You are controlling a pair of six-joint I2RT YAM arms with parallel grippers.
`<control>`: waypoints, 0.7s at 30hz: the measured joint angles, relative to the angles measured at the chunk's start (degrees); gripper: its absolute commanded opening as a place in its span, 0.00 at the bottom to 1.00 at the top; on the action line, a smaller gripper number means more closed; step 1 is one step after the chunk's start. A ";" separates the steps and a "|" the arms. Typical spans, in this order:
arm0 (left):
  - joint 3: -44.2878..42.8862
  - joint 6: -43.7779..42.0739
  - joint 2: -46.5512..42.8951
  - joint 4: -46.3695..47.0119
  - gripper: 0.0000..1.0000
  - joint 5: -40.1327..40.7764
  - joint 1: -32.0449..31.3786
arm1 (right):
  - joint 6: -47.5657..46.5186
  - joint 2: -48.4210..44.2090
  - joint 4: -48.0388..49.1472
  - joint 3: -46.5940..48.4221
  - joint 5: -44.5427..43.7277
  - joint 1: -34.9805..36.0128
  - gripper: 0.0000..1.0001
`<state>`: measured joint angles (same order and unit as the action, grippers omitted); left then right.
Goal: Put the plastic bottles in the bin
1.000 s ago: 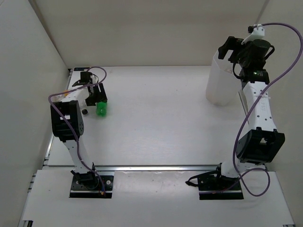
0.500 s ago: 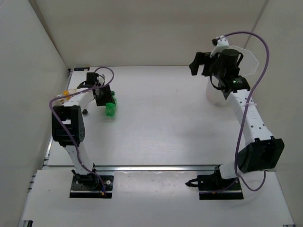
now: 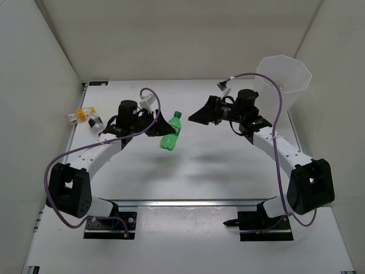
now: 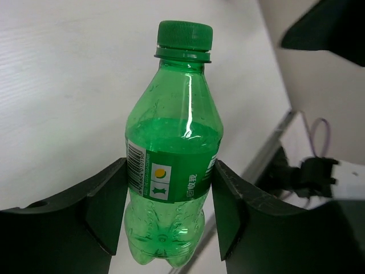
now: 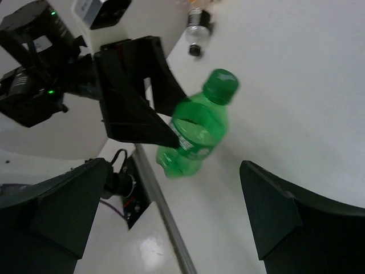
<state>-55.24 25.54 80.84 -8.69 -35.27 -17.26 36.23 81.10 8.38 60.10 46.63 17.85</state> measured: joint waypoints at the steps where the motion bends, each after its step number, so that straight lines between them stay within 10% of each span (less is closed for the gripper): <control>1: 0.79 1.14 -0.42 1.68 0.17 -1.44 -0.83 | 0.57 0.26 0.83 0.00 0.42 1.55 0.99; 16: 5.90 9.44 -8.13 14.14 0.15 -7.67 -5.66 | -0.28 -1.44 2.73 -3.30 -14.25 13.25 0.97; 21: 6.03 10.32 -8.15 14.84 0.16 -7.56 -9.27 | 2.58 -1.36 5.18 -3.96 -15.78 14.88 0.48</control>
<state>-49.21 35.86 72.69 6.15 -42.83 -26.52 38.81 79.75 13.56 56.14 30.85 32.73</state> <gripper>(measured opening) 0.660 0.619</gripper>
